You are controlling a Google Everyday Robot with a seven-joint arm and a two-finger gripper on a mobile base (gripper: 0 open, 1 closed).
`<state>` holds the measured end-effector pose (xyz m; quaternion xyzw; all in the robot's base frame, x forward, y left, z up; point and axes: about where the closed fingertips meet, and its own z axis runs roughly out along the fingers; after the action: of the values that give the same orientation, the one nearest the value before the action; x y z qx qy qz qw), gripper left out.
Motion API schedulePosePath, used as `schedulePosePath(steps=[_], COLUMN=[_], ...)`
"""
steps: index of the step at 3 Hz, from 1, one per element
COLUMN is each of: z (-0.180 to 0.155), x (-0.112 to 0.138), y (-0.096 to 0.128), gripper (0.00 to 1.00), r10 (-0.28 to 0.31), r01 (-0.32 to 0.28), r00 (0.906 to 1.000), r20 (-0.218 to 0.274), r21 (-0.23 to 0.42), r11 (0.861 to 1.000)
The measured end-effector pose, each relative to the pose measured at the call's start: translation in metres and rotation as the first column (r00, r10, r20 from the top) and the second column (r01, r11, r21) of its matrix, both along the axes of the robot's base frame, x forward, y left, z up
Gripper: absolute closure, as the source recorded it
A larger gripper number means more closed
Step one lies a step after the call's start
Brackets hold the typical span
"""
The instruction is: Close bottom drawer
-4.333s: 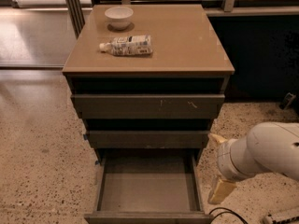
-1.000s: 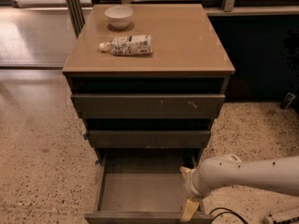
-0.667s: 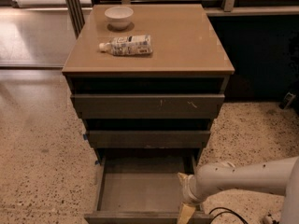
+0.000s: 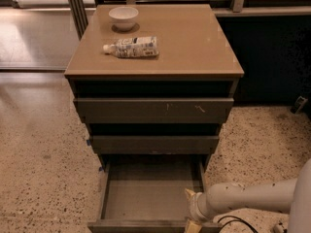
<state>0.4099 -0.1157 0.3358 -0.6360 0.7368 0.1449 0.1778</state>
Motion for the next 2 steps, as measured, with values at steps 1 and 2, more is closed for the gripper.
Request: schedulePosePath(steps=[1,2], z=[0.0,-0.026], x=[0.0,-0.004], y=[0.0,0.003], gripper=[0.0,0.0], r10=[0.0,-0.004], r01=[0.0,0.004], r00=[1.0,0.9999], r20=[0.0,-0.011], r21=[0.0,0.02], r11=[1.0,1.0])
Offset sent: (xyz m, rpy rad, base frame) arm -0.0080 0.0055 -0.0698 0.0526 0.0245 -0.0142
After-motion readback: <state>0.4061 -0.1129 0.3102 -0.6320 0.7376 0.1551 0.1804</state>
